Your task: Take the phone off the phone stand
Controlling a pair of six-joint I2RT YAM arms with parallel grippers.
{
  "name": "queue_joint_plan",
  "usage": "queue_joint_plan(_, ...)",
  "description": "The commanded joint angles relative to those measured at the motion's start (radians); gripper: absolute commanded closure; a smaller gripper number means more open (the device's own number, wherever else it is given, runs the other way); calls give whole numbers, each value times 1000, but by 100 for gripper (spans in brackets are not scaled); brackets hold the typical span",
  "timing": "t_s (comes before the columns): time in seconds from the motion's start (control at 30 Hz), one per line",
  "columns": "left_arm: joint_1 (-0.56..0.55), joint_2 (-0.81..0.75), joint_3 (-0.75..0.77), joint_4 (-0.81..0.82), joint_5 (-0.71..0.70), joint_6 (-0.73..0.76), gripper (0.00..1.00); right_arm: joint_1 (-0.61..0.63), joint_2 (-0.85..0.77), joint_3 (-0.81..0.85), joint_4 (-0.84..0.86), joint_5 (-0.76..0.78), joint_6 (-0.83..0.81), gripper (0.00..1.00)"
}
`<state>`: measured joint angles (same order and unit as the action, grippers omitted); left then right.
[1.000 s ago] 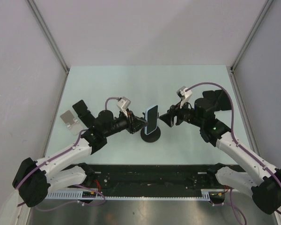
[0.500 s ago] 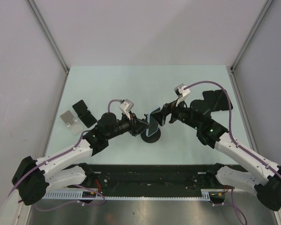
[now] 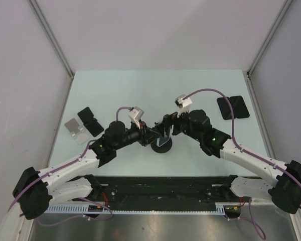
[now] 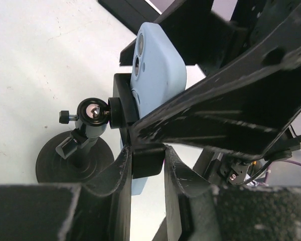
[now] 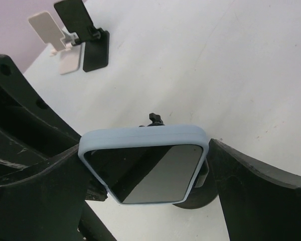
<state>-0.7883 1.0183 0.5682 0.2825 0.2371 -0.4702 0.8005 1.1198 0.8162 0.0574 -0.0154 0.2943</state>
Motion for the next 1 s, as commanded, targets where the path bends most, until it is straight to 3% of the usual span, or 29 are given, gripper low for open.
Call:
queue_joint_plan(0.0,-2,-4,12,26,-33,-18,100,37,41,37,18,94,-15,0)
queue_joint_plan(0.1,-2,-7,10,26,-38,-18,100,55,60,37,18,89,-23,18)
queue_joint_plan(0.2,0,-17,7,23,-47,-16,100,57,57,37,-1,88,-37,73)
queue_joint_plan(0.23,1,-20,7,21,-47,-16,100,57,51,37,-10,86,-49,100)
queue_joint_plan(0.33,27,-32,-2,20,-21,-30,100,46,26,37,-42,52,-107,100)
queue_joint_plan(0.63,118,-69,-22,15,93,-41,100,-127,-38,37,-114,-271,-172,100)
queue_joint_plan(0.97,147,-57,-45,-19,39,-47,100,-175,-43,37,-85,-460,-161,100)
